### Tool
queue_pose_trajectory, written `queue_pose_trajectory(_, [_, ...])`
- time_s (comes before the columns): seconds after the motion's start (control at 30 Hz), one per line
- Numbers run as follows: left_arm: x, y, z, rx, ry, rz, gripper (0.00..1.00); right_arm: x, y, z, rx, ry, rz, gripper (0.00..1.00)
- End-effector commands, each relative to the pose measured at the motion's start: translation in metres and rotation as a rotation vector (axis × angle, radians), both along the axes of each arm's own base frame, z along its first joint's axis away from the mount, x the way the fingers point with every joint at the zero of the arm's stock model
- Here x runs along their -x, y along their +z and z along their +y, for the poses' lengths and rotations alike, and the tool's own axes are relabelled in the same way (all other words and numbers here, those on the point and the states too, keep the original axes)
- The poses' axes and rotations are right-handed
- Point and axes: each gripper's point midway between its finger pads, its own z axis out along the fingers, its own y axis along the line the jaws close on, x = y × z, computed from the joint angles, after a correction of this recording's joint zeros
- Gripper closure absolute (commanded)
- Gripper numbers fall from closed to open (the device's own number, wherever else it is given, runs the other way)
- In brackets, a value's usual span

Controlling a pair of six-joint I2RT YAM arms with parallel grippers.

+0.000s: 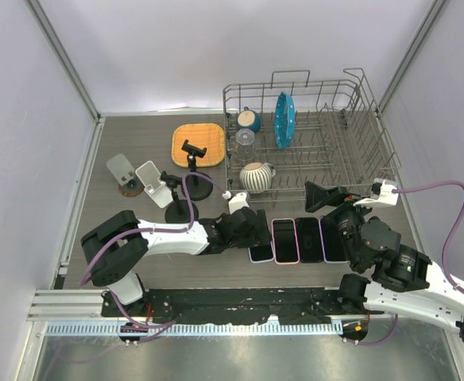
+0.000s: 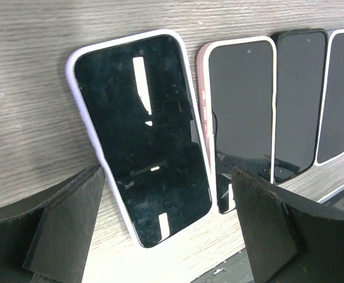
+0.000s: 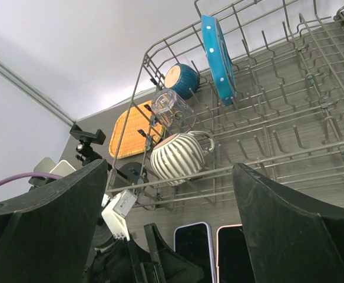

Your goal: Remove the phone from the phone stand

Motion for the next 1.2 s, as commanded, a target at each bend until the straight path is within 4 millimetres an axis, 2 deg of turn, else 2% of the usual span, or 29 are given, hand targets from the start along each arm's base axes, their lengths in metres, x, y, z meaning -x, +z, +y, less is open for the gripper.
queue_pose_trajectory(0.0, [-0.002,0.021,-0.027,0.032,-0.132,-0.057,0.07,-0.002,0.003,-0.002,-0.006,-0.020,-0.006,0.09])
queue_pose_trajectory(0.03, [-0.001,0.016,-0.030,0.022,-0.150,-0.050,0.07,-0.001,0.003,-0.002,-0.004,-0.020,-0.006,0.09])
queue_pose_trajectory(0.13, [0.005,0.019,-0.041,0.025,-0.211,-0.054,0.07,-0.001,0.004,-0.004,-0.010,-0.022,-0.009,0.09])
queue_pose_trajectory(0.3, [0.010,0.030,-0.050,0.031,-0.261,-0.091,0.06,-0.001,0.004,-0.004,-0.011,-0.022,-0.010,0.09])
queue_pose_trajectory(0.4, [0.008,0.036,-0.041,0.019,-0.228,-0.110,0.06,-0.001,0.005,-0.005,-0.014,-0.023,-0.012,0.09])
queue_pose_trajectory(0.53, [0.001,0.060,-0.019,0.005,-0.162,-0.169,0.05,-0.001,0.006,-0.008,-0.004,-0.031,-0.015,0.09])
queue_pose_trajectory(0.57, [-0.004,0.063,-0.010,-0.015,-0.137,-0.197,0.05,-0.001,0.007,-0.009,-0.004,-0.035,-0.016,0.09])
queue_pose_trajectory(0.6, [-0.005,0.080,-0.003,-0.004,-0.125,-0.225,0.05,-0.001,0.008,-0.010,0.001,-0.039,-0.018,0.09])
queue_pose_trajectory(0.67, [-0.010,0.094,0.013,-0.046,-0.102,-0.282,0.04,0.000,0.011,-0.013,0.002,-0.045,-0.023,0.09])
queue_pose_trajectory(0.73, [-0.017,0.125,0.024,-0.029,-0.077,-0.338,0.04,0.000,0.013,-0.014,0.019,-0.050,-0.026,0.09])
queue_pose_trajectory(0.77, [-0.017,0.129,0.033,-0.059,-0.087,-0.340,0.04,0.000,0.015,-0.015,0.020,-0.051,-0.027,0.09])
queue_pose_trajectory(0.83, [-0.028,0.161,0.046,-0.024,-0.061,-0.373,0.04,0.000,0.017,-0.017,0.035,-0.056,-0.027,0.09])
queue_pose_trajectory(0.87, [-0.028,0.164,0.055,-0.044,-0.075,-0.368,0.02,0.000,0.019,-0.018,0.037,-0.059,-0.029,0.09])
queue_pose_trajectory(0.9, [-0.040,0.180,0.071,-0.037,-0.038,-0.388,0.02,0.000,0.020,-0.019,0.043,-0.062,-0.030,0.09])
queue_pose_trajectory(0.93, [-0.048,0.200,0.077,-0.021,-0.023,-0.412,0.02,-0.001,0.021,-0.018,0.063,-0.061,-0.029,0.09])
queue_pose_trajectory(0.97, [-0.051,0.205,0.090,-0.046,-0.010,-0.402,0.00,-0.001,0.025,-0.018,0.065,-0.059,-0.032,0.09])
queue_pose_trajectory(1.0, [-0.065,0.214,0.109,-0.057,0.015,-0.402,0.00,-0.001,0.027,-0.018,0.076,-0.058,-0.032,0.08])
queue_pose_trajectory(1.03, [-0.072,0.239,0.120,-0.027,0.035,-0.428,0.00,-0.001,0.028,-0.018,0.102,-0.059,-0.030,0.08])
queue_pose_trajectory(1.07, [-0.076,0.242,0.136,-0.048,0.050,-0.411,0.00,-0.002,0.033,-0.017,0.110,-0.061,-0.030,0.07])
queue_pose_trajectory(1.1, [-0.092,0.250,0.161,-0.053,0.096,-0.412,0.00,-0.002,0.034,-0.016,0.122,-0.060,-0.027,0.06])
queue_pose_trajectory(1.13, [-0.099,0.268,0.177,-0.041,0.130,-0.438,0.00,-0.003,0.035,-0.015,0.137,-0.058,-0.023,0.06])
queue_pose_trajectory(1.17, [-0.103,0.270,0.192,-0.050,0.157,-0.426,0.00,-0.004,0.039,-0.012,0.153,-0.057,-0.023,0.04])
